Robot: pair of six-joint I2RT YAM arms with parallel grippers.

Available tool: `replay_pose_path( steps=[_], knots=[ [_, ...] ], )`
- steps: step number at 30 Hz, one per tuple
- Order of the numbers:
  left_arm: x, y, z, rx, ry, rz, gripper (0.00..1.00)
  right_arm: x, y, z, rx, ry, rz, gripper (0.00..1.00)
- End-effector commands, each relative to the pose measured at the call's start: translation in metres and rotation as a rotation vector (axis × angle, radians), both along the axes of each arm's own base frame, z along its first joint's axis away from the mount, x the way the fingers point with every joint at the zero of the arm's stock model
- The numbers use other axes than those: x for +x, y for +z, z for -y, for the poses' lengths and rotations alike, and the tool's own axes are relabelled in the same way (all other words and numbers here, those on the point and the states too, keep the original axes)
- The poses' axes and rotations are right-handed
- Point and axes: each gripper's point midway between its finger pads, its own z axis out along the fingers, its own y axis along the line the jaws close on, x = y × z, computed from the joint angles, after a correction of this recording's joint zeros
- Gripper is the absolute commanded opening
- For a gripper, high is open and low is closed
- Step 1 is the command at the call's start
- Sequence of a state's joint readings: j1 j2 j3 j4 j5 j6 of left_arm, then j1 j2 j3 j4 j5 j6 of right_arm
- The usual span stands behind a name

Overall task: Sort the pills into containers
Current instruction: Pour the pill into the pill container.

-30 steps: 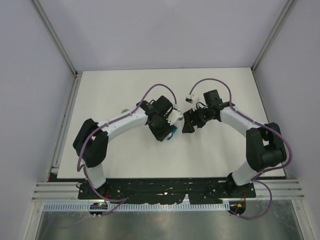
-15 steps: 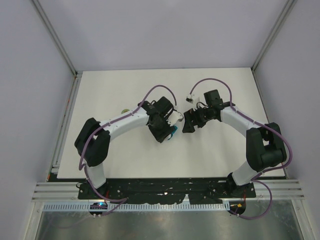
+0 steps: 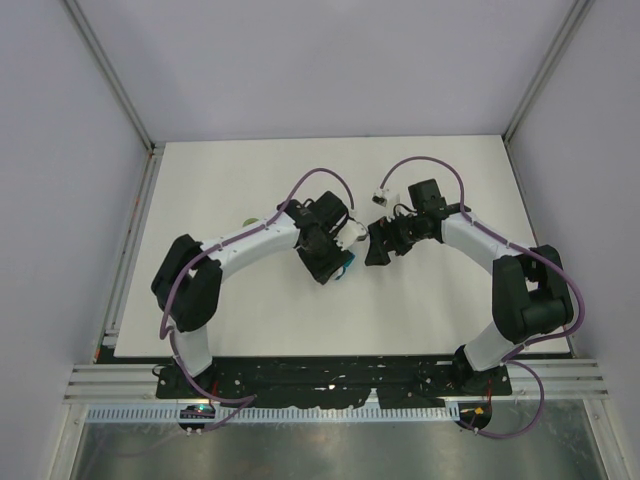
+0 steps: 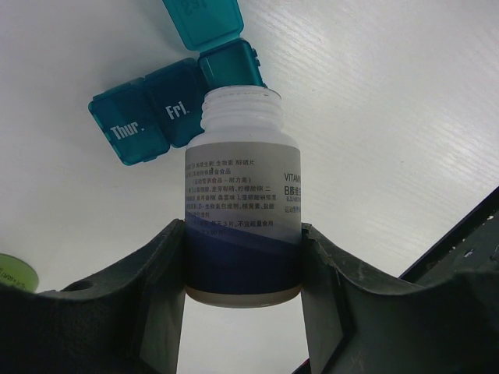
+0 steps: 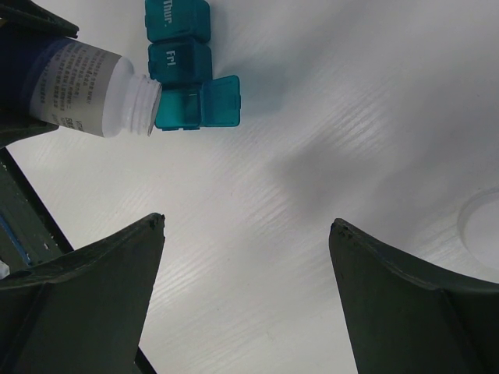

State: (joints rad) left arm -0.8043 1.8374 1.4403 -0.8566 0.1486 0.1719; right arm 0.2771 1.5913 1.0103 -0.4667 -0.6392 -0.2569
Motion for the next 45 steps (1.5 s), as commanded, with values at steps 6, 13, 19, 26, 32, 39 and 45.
replay_pose_path(
  steps=[6, 13, 19, 26, 32, 39, 45],
  knots=[
    [0.005, 0.009, 0.006, -0.003, 0.001, 0.017, 0.00, 0.003, 0.002, -0.001, 0.015, 0.013, 0.010, 0.90],
    [0.005, 0.009, 0.005, 0.003, 0.001, 0.016, 0.00, 0.007, 0.002, 0.004, 0.010, -0.009, 0.010, 0.90],
    [0.005, 0.009, 0.005, 0.000, -0.003, 0.019, 0.00, 0.011, 0.001, 0.009, -0.003, -0.035, 0.012, 0.90],
    [0.006, 0.010, 0.005, 0.000, -0.003, 0.025, 0.00, 0.013, 0.000, 0.013, -0.015, -0.052, 0.013, 0.90],
    [0.008, 0.010, 0.005, 0.010, -0.004, 0.023, 0.00, 0.013, 0.001, 0.013, -0.013, -0.051, 0.015, 0.90],
    [0.009, 0.013, 0.005, 0.013, -0.007, 0.026, 0.00, 0.013, 0.001, 0.014, -0.009, -0.053, 0.014, 0.90],
    [0.010, 0.011, 0.005, 0.021, -0.010, 0.026, 0.00, 0.014, 0.001, 0.014, -0.007, -0.055, 0.012, 0.90]
  ],
)
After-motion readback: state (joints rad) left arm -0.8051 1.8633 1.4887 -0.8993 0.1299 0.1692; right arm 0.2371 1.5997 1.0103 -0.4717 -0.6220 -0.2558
